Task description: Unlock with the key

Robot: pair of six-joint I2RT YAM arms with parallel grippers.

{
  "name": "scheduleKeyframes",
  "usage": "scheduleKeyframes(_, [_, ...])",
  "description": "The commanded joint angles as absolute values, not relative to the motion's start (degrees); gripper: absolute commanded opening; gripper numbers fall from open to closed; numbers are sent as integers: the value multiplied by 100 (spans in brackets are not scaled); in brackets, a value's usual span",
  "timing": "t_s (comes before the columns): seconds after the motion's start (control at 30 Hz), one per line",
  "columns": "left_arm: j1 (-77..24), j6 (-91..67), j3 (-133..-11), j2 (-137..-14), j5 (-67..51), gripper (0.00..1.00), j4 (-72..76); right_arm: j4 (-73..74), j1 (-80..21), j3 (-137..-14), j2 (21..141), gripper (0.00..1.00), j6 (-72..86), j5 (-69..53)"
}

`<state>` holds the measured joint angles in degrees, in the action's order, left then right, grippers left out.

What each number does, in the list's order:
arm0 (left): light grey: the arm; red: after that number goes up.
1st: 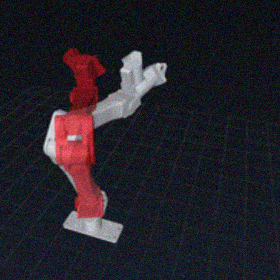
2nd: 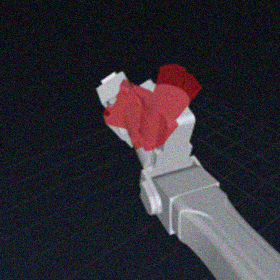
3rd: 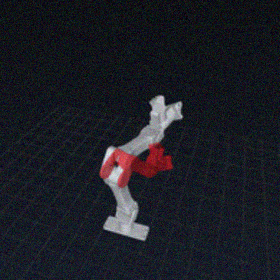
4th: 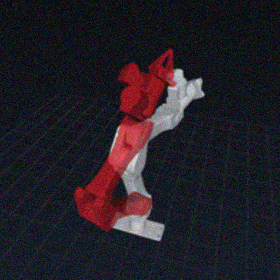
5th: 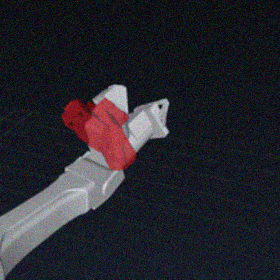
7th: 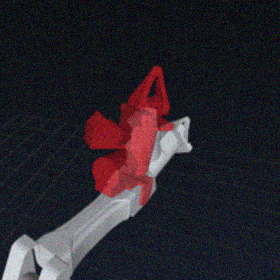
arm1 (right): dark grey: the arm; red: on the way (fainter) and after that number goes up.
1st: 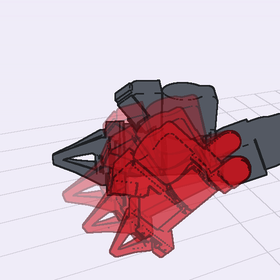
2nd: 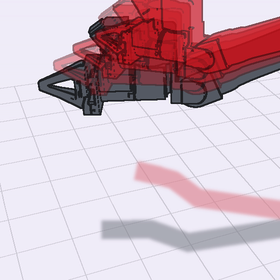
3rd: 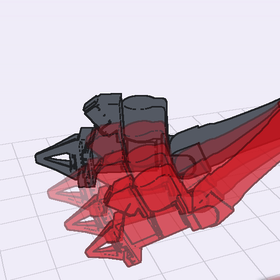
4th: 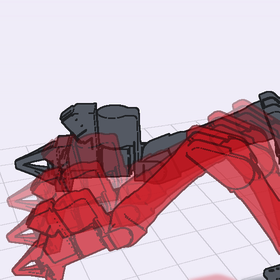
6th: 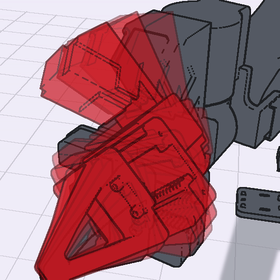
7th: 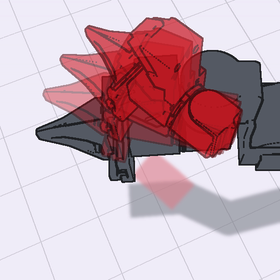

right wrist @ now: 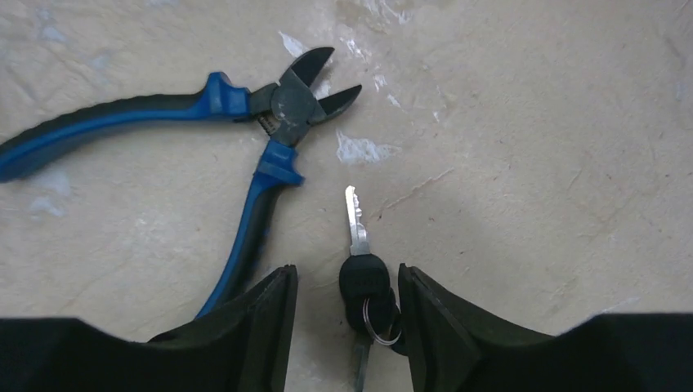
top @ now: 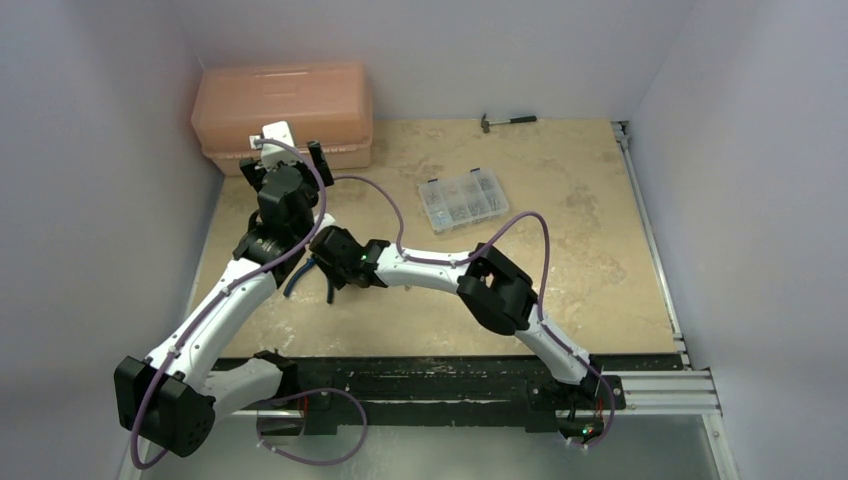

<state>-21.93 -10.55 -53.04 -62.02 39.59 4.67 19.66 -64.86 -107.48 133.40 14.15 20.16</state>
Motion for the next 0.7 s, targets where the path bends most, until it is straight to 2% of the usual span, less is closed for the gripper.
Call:
scheduleKeyframes(0.0, [-2180, -1222, -5397, -6060, 3804, 87, 642, 2113, -6495, -10868, 13381, 56, 1346, 2073])
scheduleKeyframes(0.43, [-2145, -1249, -5397, -6067, 3721, 87, 633, 1992, -6486, -10482, 13394, 41, 1473, 1969])
scheduleKeyframes(0.67, [-2136, -1236, -5402, -6064, 3607, 86, 631, 1806, -6478, -10123, 13263, 22, 1462, 1957])
